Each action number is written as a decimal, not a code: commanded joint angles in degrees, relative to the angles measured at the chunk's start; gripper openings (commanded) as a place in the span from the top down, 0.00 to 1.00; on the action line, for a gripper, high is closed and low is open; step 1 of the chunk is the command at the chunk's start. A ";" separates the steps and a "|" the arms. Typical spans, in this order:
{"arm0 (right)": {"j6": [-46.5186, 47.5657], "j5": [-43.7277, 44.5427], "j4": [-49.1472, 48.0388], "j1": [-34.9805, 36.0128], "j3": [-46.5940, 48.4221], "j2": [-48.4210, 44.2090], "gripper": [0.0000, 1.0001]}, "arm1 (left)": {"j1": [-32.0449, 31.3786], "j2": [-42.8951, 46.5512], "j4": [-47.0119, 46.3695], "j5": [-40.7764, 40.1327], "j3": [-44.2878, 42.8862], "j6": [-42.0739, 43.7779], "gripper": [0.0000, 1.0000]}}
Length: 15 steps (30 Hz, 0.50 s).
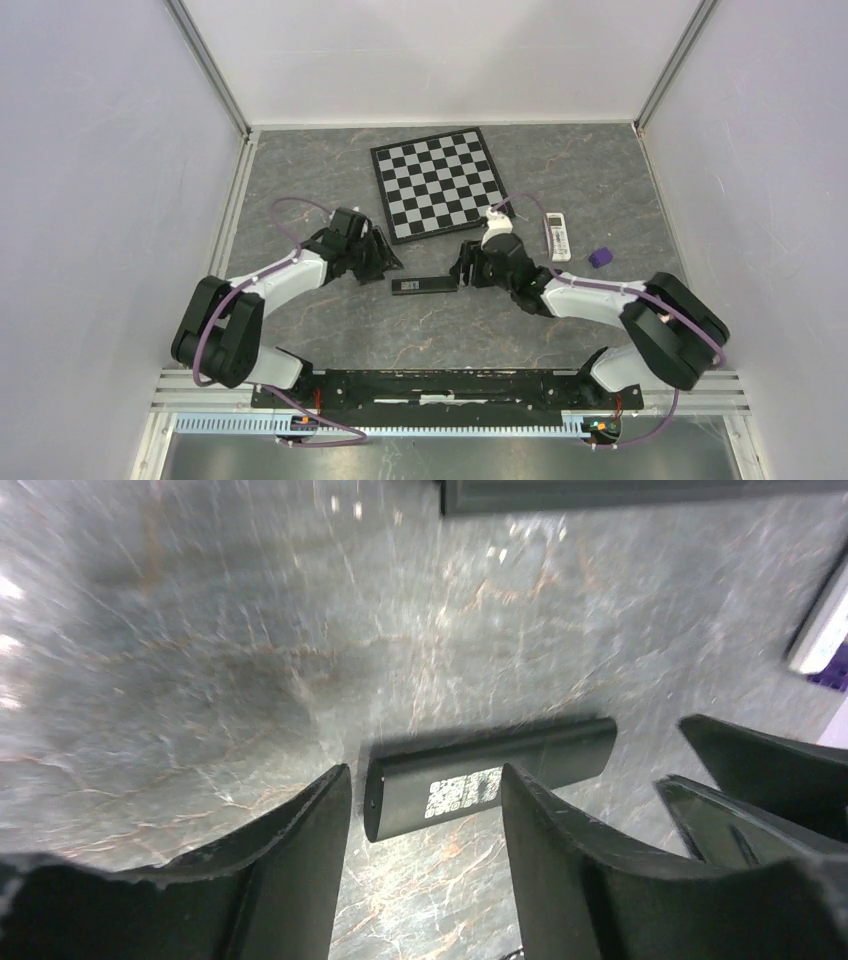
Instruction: Load the batteries into the remote control
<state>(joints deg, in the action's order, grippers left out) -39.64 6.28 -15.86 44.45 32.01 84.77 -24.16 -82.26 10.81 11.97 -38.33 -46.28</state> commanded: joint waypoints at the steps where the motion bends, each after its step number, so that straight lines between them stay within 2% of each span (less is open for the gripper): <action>1: 18.59 -3.37 -0.34 -2.50 2.75 -6.93 0.25 | 2.09 5.31 6.50 -8.00 -5.75 0.38 0.33; 2: 24.68 -6.90 -0.33 -2.44 3.86 -6.90 0.11 | 2.53 6.30 7.52 -9.33 -6.32 0.45 0.30; 3: 30.51 -11.59 -0.20 -2.47 5.00 -6.65 0.02 | 2.85 7.50 8.62 -10.18 -6.98 0.62 0.25; 5: 38.77 -21.50 0.27 -2.35 6.27 -5.75 0.02 | 3.36 10.41 10.59 -11.70 -7.85 0.84 0.13; 7: 44.80 -26.90 0.75 -1.77 6.93 -4.75 0.02 | 3.68 13.42 12.98 -15.07 -8.72 1.23 0.01; 10: 51.34 -27.52 2.24 0.74 8.50 -2.58 0.02 | 4.01 18.91 16.93 -19.53 -9.94 2.10 0.00; 15: 57.01 -26.02 4.19 3.78 11.72 3.13 0.02 | 4.10 27.08 22.90 -28.05 -11.65 3.01 0.00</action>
<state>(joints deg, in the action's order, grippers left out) 7.25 -17.15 -13.82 46.46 40.27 84.05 -20.36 -60.34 27.53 -6.63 -47.00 -45.91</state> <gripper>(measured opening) 0.979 0.993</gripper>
